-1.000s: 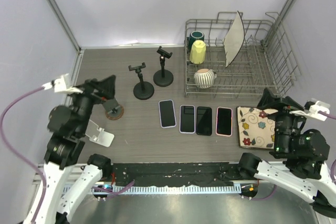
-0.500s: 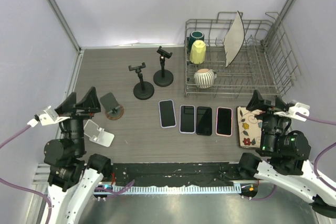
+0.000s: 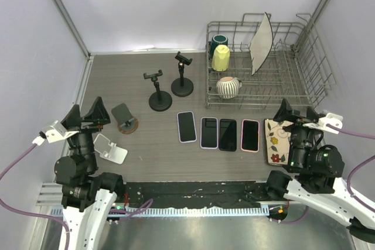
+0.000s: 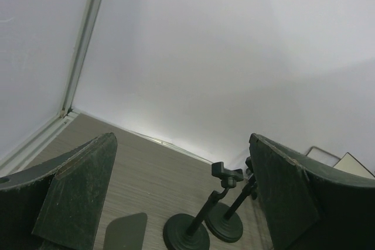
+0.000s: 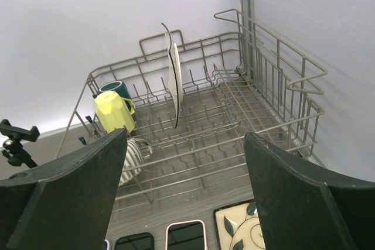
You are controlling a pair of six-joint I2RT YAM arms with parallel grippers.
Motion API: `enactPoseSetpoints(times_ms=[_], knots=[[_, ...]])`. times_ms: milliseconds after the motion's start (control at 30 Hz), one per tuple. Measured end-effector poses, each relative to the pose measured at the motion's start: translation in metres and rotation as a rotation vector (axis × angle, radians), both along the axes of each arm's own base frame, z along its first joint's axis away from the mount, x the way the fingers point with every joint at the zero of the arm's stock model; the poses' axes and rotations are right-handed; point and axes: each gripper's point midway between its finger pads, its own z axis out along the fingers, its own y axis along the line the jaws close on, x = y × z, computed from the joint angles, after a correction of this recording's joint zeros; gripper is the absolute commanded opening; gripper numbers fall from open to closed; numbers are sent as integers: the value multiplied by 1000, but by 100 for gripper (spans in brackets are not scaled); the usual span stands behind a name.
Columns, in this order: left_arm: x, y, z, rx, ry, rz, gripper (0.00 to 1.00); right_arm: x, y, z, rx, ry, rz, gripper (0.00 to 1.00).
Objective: Remove the phone from the phone stand
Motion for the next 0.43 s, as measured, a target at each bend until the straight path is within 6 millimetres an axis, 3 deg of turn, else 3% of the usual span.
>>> enactPoseSetpoints(times_ms=[167, 433], knots=[[4, 4, -2, 8, 5, 17, 100, 8, 12, -5, -77, 37, -8, 86], [6, 3, -2, -3, -3, 4, 100, 9, 12, -7, -104, 47, -14, 86]])
